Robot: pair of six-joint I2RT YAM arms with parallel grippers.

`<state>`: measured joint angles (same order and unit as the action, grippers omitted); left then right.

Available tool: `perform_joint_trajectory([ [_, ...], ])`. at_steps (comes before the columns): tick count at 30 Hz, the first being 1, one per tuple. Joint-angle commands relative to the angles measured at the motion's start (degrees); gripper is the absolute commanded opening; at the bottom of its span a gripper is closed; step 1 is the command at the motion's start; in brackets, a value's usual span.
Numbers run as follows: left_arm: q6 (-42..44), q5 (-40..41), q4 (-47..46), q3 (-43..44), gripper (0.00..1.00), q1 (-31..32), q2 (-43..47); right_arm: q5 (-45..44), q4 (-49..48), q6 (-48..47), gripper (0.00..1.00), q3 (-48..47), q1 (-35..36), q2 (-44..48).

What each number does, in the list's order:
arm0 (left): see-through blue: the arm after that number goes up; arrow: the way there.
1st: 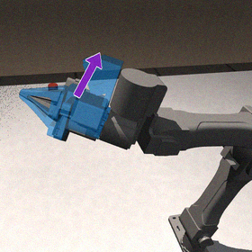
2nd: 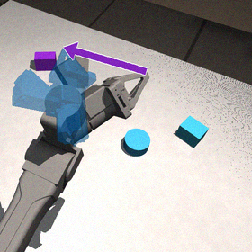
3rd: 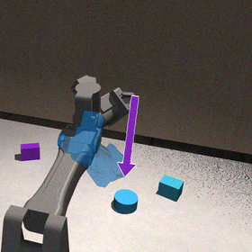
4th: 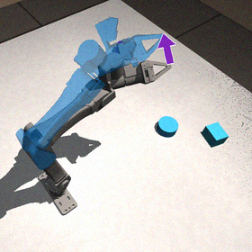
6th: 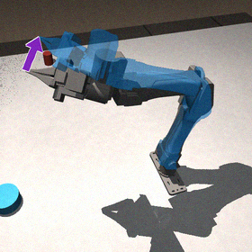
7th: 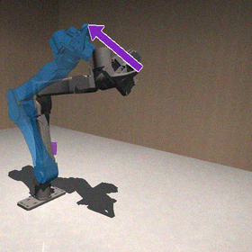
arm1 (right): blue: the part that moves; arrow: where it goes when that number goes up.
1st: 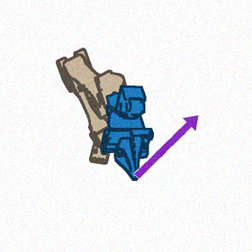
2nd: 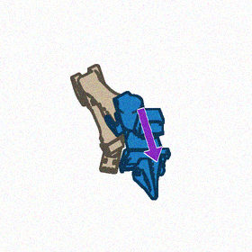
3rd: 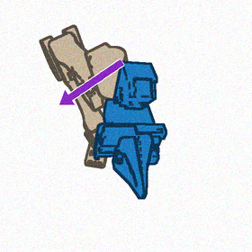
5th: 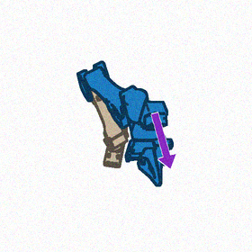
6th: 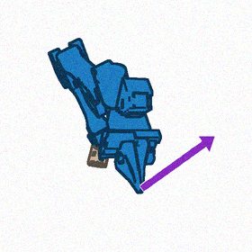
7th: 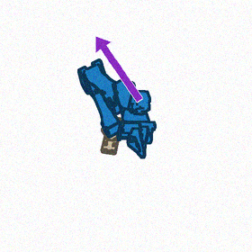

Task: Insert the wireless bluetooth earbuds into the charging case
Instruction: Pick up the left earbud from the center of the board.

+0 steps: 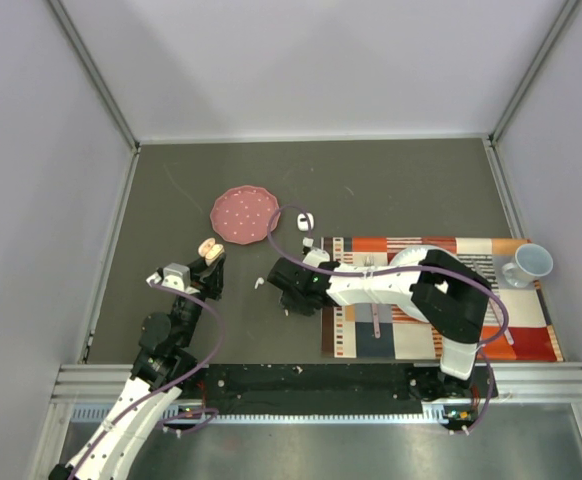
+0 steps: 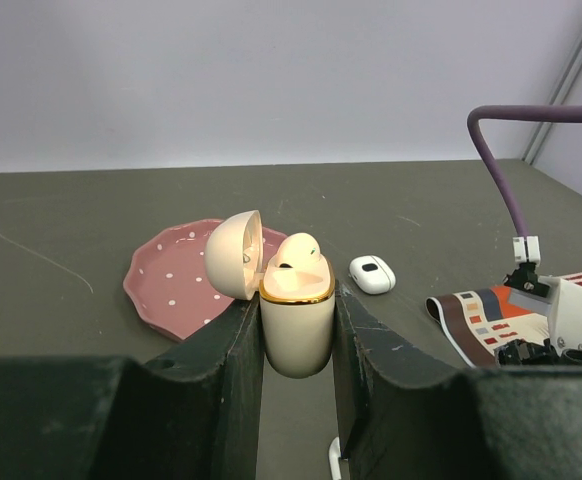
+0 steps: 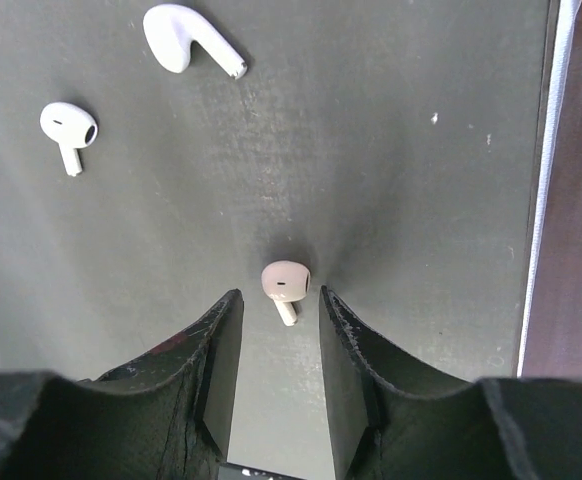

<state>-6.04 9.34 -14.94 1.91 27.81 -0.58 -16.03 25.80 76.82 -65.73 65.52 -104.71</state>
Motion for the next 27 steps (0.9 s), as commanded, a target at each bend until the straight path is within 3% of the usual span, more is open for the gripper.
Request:
perform_joint_trajectory([
  [1, 0.24, 0.68, -1.50, 0.02, 0.00, -0.04, 8.67, -3.30, -0.14, 1.14, 0.36, -2.82, 0.49, -0.06],
  [27, -0.02, 1.03, -1.59, -0.42, 0.00, -0.04, 8.58, -2.51, 0.83, 0.61, 0.26, -3.87, -0.30, -3.31],
])
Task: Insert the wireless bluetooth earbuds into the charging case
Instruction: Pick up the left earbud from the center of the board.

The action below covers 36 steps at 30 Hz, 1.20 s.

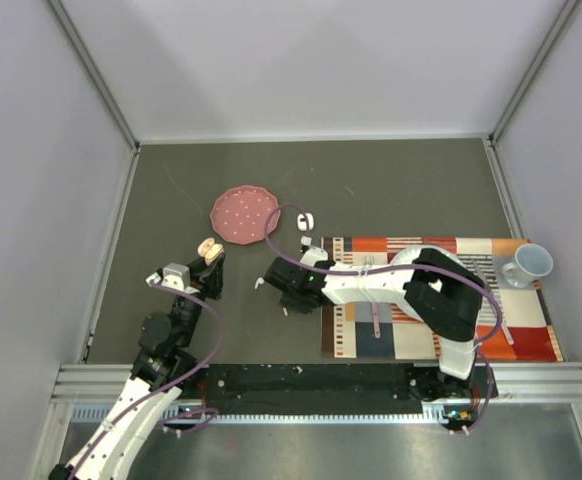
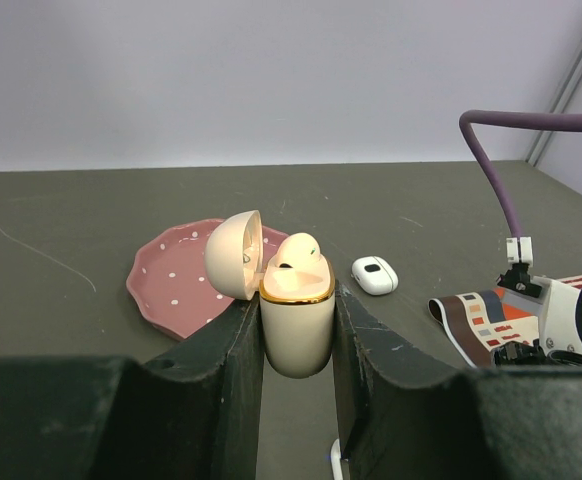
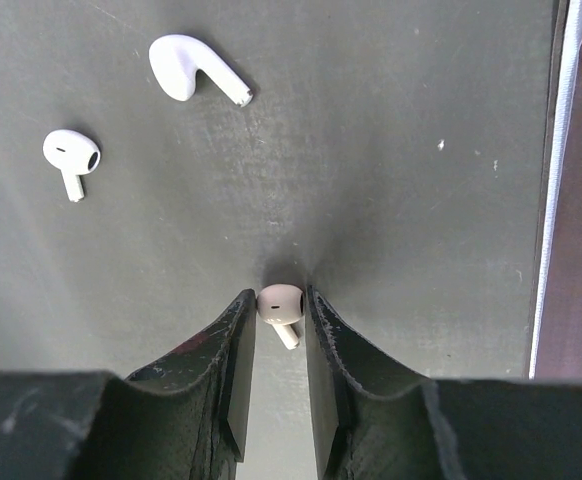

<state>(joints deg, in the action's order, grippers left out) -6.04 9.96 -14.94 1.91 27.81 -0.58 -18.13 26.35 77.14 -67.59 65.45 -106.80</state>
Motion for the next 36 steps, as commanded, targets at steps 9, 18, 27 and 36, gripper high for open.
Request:
perform_joint_trajectory([
  [9, -0.02, 0.42, -1.50, -0.33, 0.00, -0.04, 8.58, -0.50, 0.28, -0.06, 0.20, -2.02, -0.24, -1.48],
  [18, -0.20, -0.02, -1.58, -0.24, 0.00, -0.04, 8.66, -0.41, 0.02, -3.66, 0.02, -2.63, -0.15, -0.43],
  [27, -0.37, -2.13, -2.73, -0.15, 0.00, -0.04, 7.35, -3.58, -25.87, -18.41, 0.00, 12.46, -0.23, 15.29],
  [36, -1.78, -7.49, -8.52, 0.11, 0.00, -0.04, 1.82, -7.27, -46.53, -30.72, 0.00, 26.88, -0.06, 31.28],
])
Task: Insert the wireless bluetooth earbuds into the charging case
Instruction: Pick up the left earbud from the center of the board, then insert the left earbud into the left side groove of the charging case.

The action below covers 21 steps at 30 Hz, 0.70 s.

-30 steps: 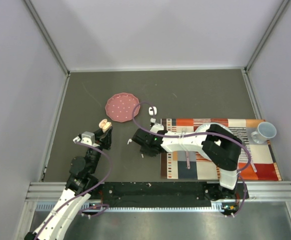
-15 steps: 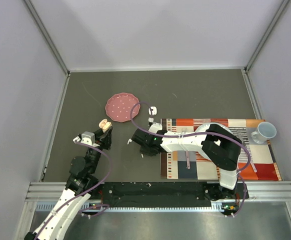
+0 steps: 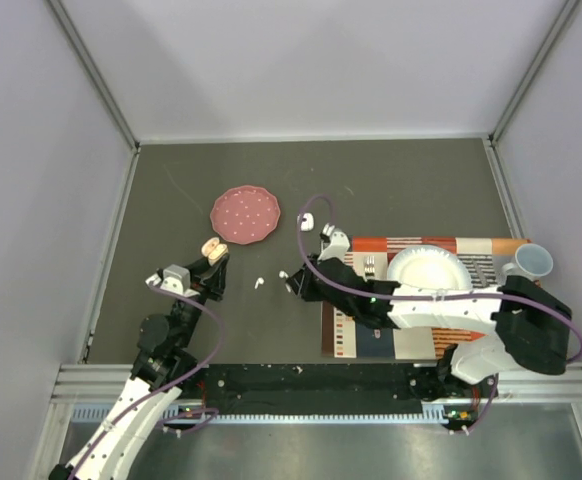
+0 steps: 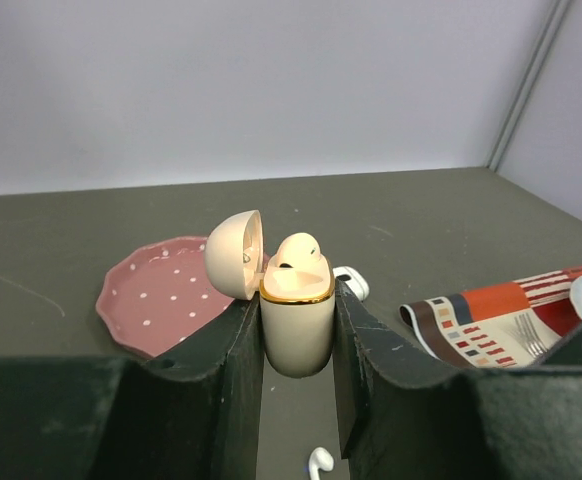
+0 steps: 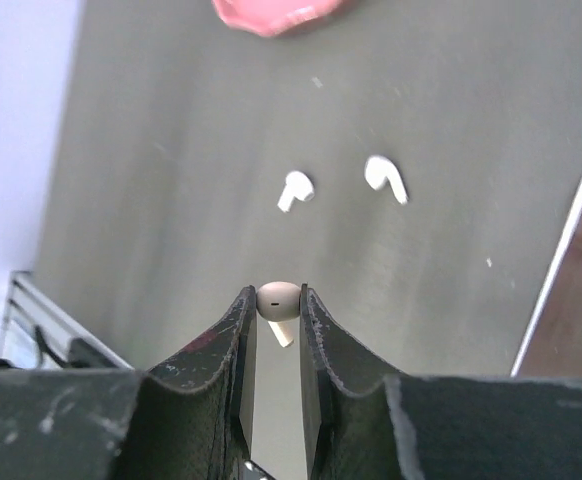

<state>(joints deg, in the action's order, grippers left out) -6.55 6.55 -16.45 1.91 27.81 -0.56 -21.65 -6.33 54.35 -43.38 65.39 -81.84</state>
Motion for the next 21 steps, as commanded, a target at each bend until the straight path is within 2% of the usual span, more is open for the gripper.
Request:
perform_joint_trajectory([
  [1, -1.36, -4.78, -7.89, 0.11, 0.00, -0.04, 1.09, -4.62, -15.28, -8.81, 0.00, 3.46, 0.01, 7.56],
  [12, -2.07, -23.40, -23.18, 0.55, 0.00, 0.05, -12.78, -4.98, -33.21, -20.15, 0.00, 11.38, 0.18, 21.37],
  [16, -1.80, -28.50, -32.03, -0.06, 0.00, -0.04, -17.45, -2.18, -36.74, -20.69, 0.00, 12.00, 0.27, 23.74],
  [21, -2.77, -31.06, -39.70, -1.47, 0.00, 0.05, -21.76, 1.60, -39.01, -18.93, 0.00, 11.38, 0.44, 24.01],
])
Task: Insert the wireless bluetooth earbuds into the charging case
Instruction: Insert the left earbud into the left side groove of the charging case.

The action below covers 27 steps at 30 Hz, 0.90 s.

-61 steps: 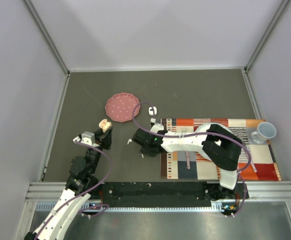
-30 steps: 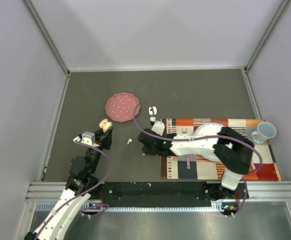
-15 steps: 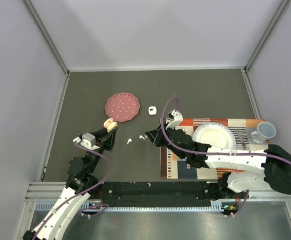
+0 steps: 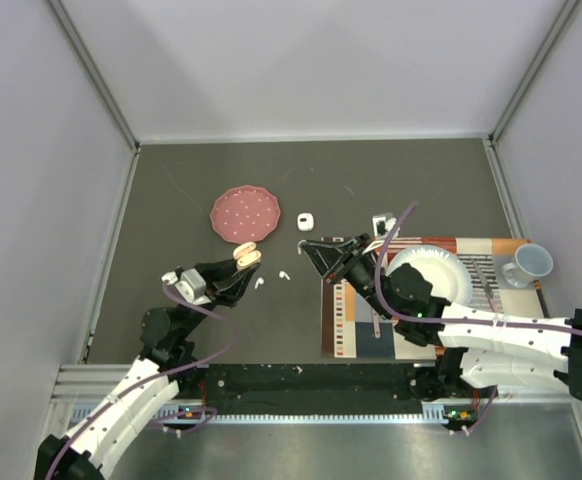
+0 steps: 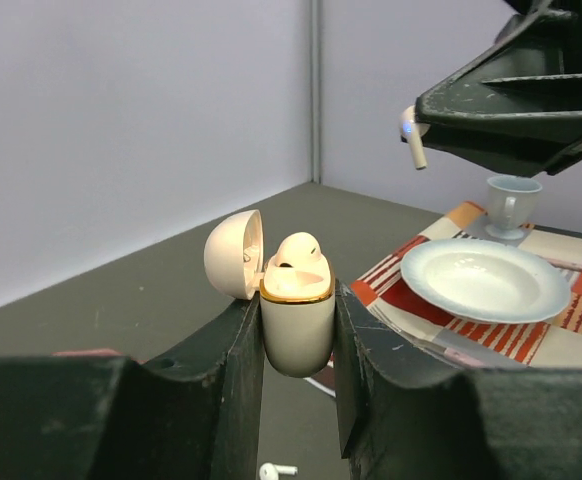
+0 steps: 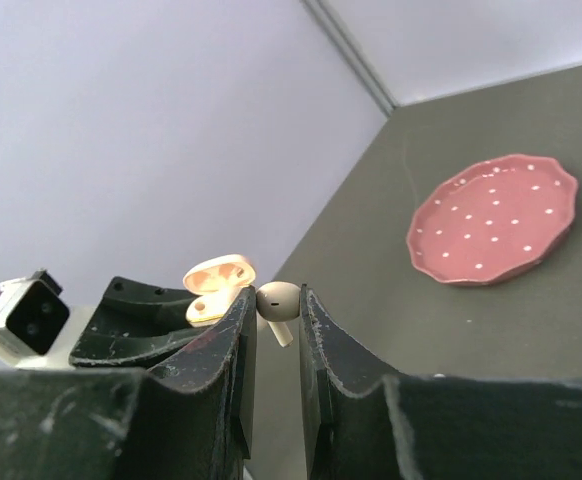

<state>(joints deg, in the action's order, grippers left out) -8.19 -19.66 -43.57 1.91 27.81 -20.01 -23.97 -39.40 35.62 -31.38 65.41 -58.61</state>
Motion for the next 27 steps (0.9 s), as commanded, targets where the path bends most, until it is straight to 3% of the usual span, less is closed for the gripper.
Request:
perform_joint_trajectory([
  [1, -1.30, -5.21, -13.37, -1.47, 0.00, 0.05, -2.75, 5.23, -6.30, -0.02, 0.00, -0.79, 0.51, 0.60],
  [11, -3.68, -6.44, -19.18, -1.65, 0.00, 0.40, -6.53, 12.27, -14.65, -0.98, 0.00, -3.08, 2.97, -4.40],
  [27, -4.30, -5.30, -20.59, -3.14, 0.00, 1.54, -8.64, 11.49, -20.45, -7.57, 0.00, -8.09, 6.66, -11.52],
])
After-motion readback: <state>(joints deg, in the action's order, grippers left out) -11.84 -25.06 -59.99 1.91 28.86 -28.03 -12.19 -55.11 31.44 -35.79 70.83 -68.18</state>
